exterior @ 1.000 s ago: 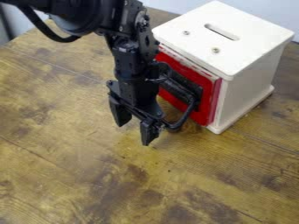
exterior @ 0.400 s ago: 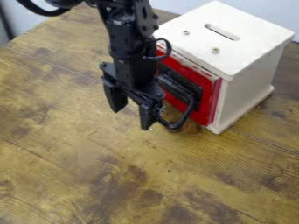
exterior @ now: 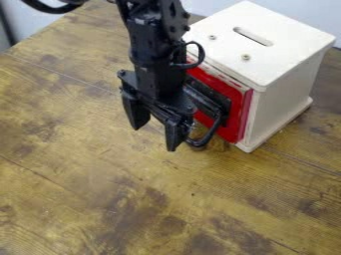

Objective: Close the drawer

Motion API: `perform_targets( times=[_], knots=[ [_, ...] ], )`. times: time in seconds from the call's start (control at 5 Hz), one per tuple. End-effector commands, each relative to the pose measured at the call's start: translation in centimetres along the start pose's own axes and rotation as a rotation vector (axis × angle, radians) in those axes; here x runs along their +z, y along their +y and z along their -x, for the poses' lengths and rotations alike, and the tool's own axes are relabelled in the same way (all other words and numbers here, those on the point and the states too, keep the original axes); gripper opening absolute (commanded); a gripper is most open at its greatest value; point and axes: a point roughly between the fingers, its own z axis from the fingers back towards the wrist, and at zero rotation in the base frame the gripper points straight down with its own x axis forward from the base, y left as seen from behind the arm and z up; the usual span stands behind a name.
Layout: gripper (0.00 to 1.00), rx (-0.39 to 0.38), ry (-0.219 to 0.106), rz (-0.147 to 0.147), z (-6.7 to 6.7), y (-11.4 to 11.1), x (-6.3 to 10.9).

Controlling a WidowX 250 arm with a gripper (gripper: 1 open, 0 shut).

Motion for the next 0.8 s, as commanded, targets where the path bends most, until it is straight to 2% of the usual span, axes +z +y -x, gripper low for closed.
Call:
perform_targets(
  times=[0.0, 0.2, 0.4, 0.6],
  knots=[
    [1.00, -0.049, -0.080, -0.004, -1.3, -1.0, 3.3],
    [1.00, -0.073, -0.066, 0.002, -2.0, -1.2, 3.6],
    [1.00, -0.083, -0.050, 0.007, -2.3, -0.3, 3.0],
    [1.00, -0.096, -0.056, -0.001, -2.5, 0.5, 2.5]
  ],
)
